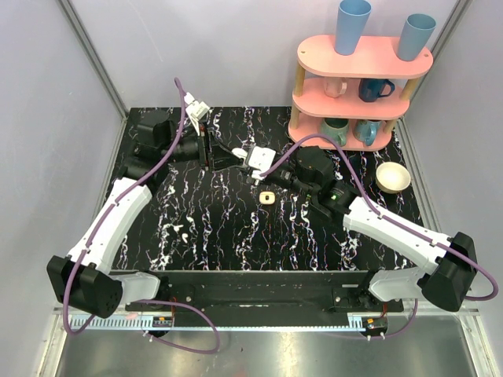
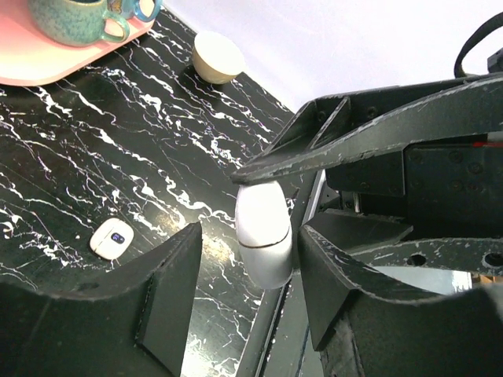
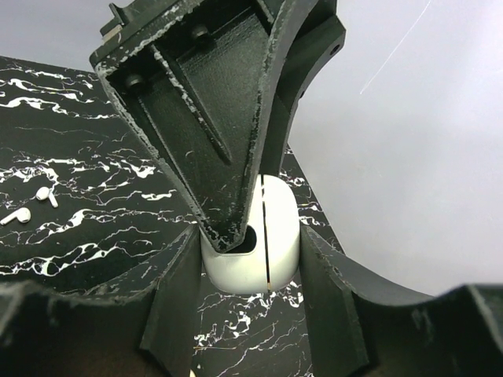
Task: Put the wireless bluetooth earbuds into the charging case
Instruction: Pass from the right arm to the left
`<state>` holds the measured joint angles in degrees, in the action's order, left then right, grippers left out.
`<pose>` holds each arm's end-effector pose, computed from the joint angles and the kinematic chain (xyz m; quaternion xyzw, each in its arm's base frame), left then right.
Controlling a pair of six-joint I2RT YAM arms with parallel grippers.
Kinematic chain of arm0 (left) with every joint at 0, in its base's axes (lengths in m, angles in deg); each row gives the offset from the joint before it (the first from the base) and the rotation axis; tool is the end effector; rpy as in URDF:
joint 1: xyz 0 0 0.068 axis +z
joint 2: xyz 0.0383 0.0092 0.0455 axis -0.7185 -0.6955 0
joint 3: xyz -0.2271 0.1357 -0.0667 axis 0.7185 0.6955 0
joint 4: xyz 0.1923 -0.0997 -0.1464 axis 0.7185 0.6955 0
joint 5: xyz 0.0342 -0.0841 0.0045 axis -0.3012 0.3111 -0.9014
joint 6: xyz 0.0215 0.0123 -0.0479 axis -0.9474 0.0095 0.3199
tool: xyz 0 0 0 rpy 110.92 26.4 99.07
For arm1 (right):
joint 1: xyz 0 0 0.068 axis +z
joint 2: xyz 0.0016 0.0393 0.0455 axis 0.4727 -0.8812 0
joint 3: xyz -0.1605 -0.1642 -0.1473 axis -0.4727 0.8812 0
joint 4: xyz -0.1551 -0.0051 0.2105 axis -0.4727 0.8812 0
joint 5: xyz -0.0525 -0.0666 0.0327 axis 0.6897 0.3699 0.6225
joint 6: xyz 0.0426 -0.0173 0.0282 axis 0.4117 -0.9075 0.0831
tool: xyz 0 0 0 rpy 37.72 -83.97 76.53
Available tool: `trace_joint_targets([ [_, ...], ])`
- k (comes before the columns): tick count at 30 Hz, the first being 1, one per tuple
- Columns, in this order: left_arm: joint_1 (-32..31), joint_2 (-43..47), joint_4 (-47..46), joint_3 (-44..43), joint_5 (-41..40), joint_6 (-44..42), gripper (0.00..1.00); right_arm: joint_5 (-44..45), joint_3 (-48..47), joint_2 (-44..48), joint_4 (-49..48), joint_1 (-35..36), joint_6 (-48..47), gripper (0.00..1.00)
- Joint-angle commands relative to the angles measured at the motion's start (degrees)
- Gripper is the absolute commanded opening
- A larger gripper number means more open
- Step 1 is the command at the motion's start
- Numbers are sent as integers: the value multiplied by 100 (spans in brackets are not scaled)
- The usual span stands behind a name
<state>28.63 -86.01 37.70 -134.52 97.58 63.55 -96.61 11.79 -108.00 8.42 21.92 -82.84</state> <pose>0.2516 -0.1089 0.3964 0.2691 0.7076 -0.5189 0.3970 0.1915 0.2415 0.3840 -0.5327 0.4623 0.1689 0.6884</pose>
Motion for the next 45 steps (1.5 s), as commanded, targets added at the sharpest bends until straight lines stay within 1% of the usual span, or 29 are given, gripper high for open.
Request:
trace_joint_targets([
  [1, -54, 10, -163, -329, -106, 46, 54, 76, -35, 43, -297, 76, -83, 32],
  [4, -63, 1, -154, -311, -97, 47, 54, 67, -35, 43, -297, 76, -101, 32],
  [6, -63, 1, -93, -329, -88, 29, 52, 93, -26, 52, -323, 76, -101, 32],
  [8, -63, 1, -66, -320, -88, 3, 48, 146, -17, 43, -349, 76, -110, 32],
  [11, -63, 9, 48, -337, -123, -94, 48, 199, -17, 26, -349, 76, -92, 32],
  [14, -63, 1, 162, -355, -150, -164, 45, 216, -17, 26, -349, 67, -101, 32],
  [17, -63, 9, 154, -364, -159, -164, 45, 173, -17, 34, -341, 76, -101, 32],
  [22, -72, 1, 48, -372, -203, -94, 41, 76, -17, 34, -314, 85, -83, 32],
  [32, -98, -43, -224, -346, -133, 64, 45, 76, -9, 34, -314, 94, -66, 32],
  [34, -107, -52, -277, -311, -123, 108, 43, 76, -9, 34, -314, 94, -75, 32],
  [36, -116, -52, -277, -302, -141, 134, 35, 84, 0, 43, -323, 94, -75, 32],
  [38, -116, -52, -277, -285, -132, 143, 31, 102, 0, 52, -340, 94, -83, 32],
  [39, -133, -61, -277, -285, -124, 135, 23, 102, 0, 35, -349, 94, -83, 32],
  [41, -125, -61, -277, -285, -123, 134, 17, 102, 9, 34, -358, 94, -75, 32],
  [42, -142, -61, -277, -293, -123, 134, 2, 102, 9, 43, -376, 94, -49, 32],
  [43, -151, -70, -277, -302, -106, 117, 0, 111, 26, 61, -393, 94, -40, 33],
  [44, -160, -78, -277, -302, -123, 108, 0, 120, 35, 52, -419, 94, -22, 35],
  [45, -151, -78, -277, -293, -150, 65, 0, 120, 53, 69, -515, 94, 4, 45],
])
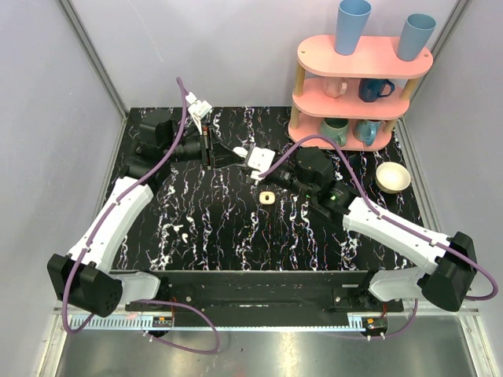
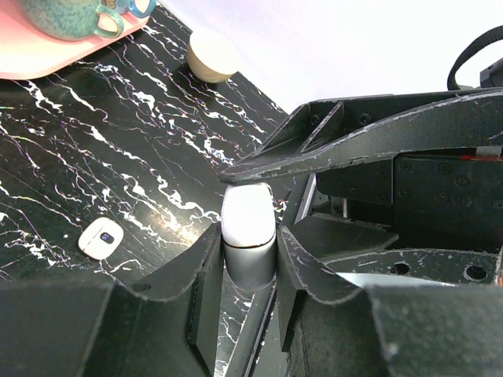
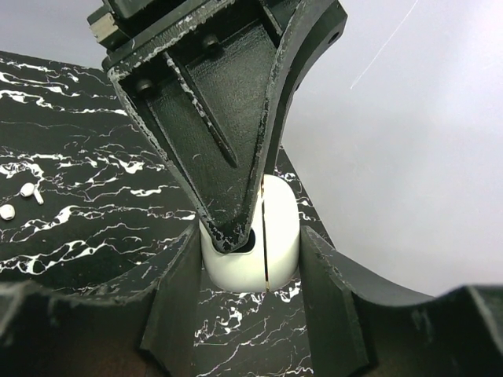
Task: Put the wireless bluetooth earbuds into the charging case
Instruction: Pass from the right arm to the left
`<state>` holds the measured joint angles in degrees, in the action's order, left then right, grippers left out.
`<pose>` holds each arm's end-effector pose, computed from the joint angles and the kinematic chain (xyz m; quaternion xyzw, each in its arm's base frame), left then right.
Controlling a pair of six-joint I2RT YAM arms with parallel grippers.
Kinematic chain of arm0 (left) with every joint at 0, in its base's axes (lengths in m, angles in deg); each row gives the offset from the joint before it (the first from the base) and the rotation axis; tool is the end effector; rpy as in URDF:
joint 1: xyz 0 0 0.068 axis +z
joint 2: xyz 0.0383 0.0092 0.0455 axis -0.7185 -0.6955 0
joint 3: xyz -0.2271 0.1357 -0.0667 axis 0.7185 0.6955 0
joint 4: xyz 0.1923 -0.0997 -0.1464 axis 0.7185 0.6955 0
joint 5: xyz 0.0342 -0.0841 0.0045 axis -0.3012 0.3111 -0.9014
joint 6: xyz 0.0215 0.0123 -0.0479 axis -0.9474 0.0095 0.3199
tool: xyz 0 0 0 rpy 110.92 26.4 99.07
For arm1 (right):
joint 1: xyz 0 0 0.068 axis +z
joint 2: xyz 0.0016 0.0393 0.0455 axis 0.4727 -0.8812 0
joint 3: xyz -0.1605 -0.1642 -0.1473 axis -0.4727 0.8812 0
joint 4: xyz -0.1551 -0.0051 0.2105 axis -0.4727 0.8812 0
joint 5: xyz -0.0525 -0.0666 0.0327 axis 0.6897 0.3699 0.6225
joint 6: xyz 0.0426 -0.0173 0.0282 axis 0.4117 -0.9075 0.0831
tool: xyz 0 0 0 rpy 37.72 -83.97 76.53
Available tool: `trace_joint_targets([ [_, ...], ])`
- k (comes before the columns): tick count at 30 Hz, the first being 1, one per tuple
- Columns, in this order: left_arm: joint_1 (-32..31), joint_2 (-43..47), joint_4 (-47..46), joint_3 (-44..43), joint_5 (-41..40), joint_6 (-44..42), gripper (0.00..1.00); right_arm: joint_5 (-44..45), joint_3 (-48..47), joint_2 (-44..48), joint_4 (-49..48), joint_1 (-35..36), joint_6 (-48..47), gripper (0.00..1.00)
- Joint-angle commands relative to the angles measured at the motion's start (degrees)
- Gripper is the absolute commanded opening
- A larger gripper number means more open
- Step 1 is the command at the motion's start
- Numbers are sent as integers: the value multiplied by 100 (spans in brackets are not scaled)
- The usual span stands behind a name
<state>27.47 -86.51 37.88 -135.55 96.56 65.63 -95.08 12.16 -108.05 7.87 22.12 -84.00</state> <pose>0.2516 -0.1144 0.3998 0.2596 0.7112 -0.5248 0.3890 0.1917 0.2419 0.3824 -0.5315 0.4625 0.1540 0.6927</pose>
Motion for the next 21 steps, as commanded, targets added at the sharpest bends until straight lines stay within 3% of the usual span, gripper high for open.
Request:
trace_joint_targets([
  [1, -35, -28, -295, -182, -47, -196, 0, 10, 68, 100, -531, 74, 207, 50],
  [5, -35, 68, -40, -94, -424, -617, 0, 265, 113, 249, -725, 65, 550, 79],
  [8, -26, 313, -144, 169, -1029, -969, 0, 817, 60, 416, -646, 74, 945, 87],
  [13, 184, 586, -697, 642, -1260, -1014, 0, 1882, -151, 759, -252, 30, 1771, 92],
  [16, 299, 814, -1882, 1239, -1181, -637, 0, 1857, -537, 812, 318, -302, 2737, 92],
  [17, 325, 868, -2721, 1433, -1137, -505, 0, 1761, -703, 777, 790, -435, 3018, 92],
  [21, 334, 1070, -4703, 2322, -1154, 215, 0, 857, -1407, 523, 1673, -884, 4144, 89],
])
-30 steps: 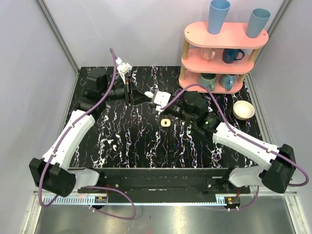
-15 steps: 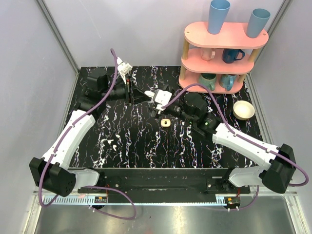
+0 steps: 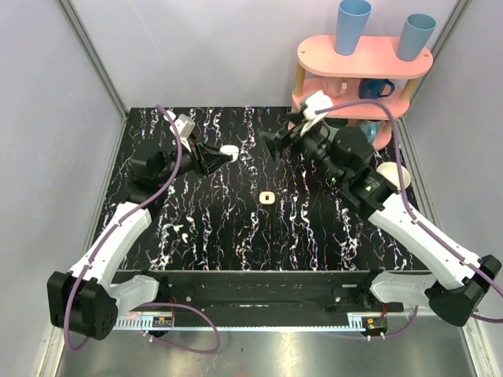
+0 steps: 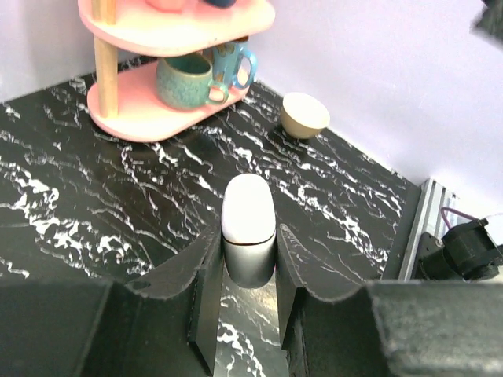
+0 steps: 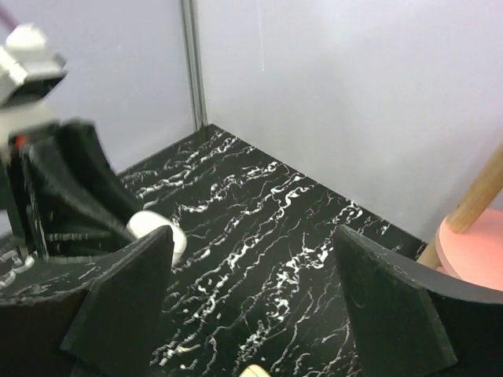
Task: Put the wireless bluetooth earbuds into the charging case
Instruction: Pass from the right arm to the left, then open the charging case.
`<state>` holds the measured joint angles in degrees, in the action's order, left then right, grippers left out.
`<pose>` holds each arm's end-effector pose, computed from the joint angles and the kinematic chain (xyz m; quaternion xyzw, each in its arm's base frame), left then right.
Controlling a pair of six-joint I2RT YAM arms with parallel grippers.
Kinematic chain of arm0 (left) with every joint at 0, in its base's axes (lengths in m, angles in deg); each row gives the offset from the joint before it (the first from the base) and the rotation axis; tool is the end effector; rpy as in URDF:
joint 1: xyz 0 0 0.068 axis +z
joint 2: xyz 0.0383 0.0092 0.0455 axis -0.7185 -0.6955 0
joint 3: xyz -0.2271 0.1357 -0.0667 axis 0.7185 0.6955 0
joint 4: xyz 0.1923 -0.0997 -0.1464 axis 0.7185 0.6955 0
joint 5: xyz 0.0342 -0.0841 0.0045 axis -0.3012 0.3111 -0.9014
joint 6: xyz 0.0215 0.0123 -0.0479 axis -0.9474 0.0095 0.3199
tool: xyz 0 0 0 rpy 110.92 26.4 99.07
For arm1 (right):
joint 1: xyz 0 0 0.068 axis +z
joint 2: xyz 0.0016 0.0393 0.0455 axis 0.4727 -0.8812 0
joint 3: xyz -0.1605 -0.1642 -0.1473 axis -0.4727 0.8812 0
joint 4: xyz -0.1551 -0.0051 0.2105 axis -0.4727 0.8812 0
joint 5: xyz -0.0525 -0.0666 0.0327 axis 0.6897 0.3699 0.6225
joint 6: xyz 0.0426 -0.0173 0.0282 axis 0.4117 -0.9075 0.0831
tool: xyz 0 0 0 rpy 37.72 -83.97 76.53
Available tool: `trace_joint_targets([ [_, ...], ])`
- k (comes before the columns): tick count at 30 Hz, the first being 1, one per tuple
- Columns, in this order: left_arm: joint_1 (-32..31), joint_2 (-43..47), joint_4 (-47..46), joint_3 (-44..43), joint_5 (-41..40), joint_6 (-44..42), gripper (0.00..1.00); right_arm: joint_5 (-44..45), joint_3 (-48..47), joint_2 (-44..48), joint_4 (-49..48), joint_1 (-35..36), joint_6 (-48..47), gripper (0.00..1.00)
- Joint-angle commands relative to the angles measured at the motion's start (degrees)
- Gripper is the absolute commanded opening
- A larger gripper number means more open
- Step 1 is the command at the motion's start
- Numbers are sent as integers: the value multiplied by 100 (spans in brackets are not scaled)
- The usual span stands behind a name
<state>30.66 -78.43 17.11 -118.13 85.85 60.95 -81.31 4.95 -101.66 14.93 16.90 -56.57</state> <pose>0.2392 -0.0906 0.3636 0.2452 0.6777 -0.4352 0.5396 0.1918 0.1903 0.4441 -0.2860 0.5981 0.2182 0.7162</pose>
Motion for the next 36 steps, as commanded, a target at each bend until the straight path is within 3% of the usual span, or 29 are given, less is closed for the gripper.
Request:
trace_joint_targets([
  [1, 15, 279, -2952, 842, -66, 780, 0, -584, -756, -160, 1081, -362, 1437, 89],
  [4, 15, 244, -4874, 1631, -74, 1272, 0, -908, -941, -274, 1416, -406, 1692, 87],
  [5, 15, 218, -5977, 1836, -205, 1395, 0, -1022, -959, -283, 1451, -414, 1762, 87],
  [13, -29, -405, -8690, 2330, 179, 2152, 0, -1954, -1082, -626, 1829, -450, 2378, 75],
  [18, -73, -547, -8791, 2198, 382, 2170, 0, -2298, -1038, -670, 1698, -450, 2396, 72],
  [36, -310, -547, -8888, 2005, 681, 2240, 0, -2070, -1161, -1109, 1575, -441, 2422, 67],
])
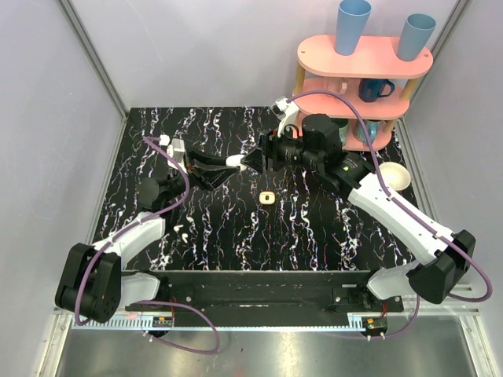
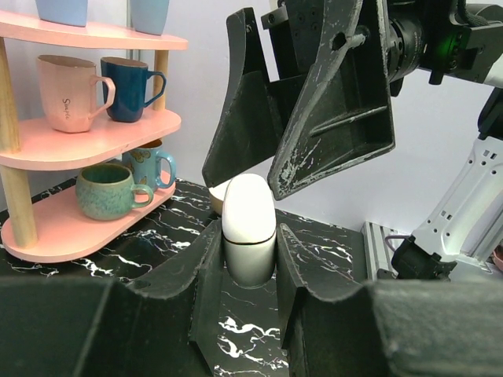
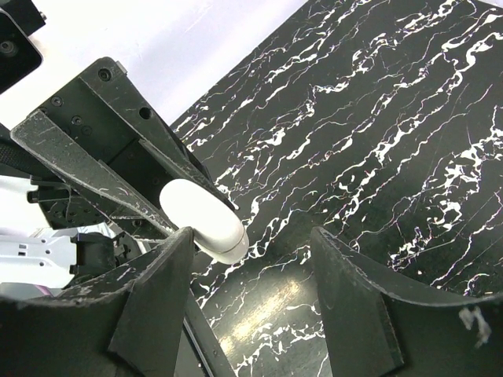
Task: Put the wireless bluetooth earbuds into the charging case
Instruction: Open the charging case.
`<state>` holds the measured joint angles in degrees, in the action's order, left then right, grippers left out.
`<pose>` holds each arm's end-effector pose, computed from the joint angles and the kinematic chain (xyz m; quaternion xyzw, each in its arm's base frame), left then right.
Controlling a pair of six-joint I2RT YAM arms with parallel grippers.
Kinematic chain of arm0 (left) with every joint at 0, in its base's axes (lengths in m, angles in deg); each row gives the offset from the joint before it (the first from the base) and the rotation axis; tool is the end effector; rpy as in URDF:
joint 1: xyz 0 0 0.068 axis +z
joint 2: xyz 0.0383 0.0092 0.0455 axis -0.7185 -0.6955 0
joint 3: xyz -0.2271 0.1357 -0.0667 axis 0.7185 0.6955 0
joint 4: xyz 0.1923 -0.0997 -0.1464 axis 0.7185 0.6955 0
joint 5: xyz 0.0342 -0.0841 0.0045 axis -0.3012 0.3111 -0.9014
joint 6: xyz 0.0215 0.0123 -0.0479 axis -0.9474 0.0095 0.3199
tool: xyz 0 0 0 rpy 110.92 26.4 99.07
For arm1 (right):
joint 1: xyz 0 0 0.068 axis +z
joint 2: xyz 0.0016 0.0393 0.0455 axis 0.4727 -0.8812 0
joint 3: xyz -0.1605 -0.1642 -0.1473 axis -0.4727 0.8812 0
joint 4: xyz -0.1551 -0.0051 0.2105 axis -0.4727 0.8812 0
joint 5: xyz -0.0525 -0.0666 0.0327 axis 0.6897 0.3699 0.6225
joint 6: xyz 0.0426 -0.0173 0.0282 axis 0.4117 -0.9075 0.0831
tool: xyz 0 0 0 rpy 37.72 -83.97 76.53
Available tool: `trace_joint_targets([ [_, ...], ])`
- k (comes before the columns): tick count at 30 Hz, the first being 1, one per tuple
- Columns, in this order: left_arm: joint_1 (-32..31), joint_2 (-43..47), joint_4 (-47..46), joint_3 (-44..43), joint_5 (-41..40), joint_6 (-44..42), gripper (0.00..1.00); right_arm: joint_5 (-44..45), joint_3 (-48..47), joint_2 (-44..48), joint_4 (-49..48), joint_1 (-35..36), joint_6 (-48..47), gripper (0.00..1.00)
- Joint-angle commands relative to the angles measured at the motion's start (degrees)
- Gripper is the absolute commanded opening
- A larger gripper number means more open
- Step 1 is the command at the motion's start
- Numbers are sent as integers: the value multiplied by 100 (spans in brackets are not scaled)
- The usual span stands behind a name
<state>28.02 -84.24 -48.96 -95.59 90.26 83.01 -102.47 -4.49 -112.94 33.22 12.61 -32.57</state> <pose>0.2190 -0.0985 0.3135 0.2758 0.4829 -0.5510 0.6222 0.2335 0.2166 0.4134 -0.2700 0.7315 0.3990 0.4825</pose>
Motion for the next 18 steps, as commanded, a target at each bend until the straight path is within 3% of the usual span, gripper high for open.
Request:
trace_joint_targets([
  [1, -46, 43, -2289, -257, 266, 52, 0, 55, -217, 19, -246, -12, 14, 67],
  [18, -283, 289, -2281, -530, 960, 263, 0, 767, -472, -104, -281, -30, -144, 68],
])
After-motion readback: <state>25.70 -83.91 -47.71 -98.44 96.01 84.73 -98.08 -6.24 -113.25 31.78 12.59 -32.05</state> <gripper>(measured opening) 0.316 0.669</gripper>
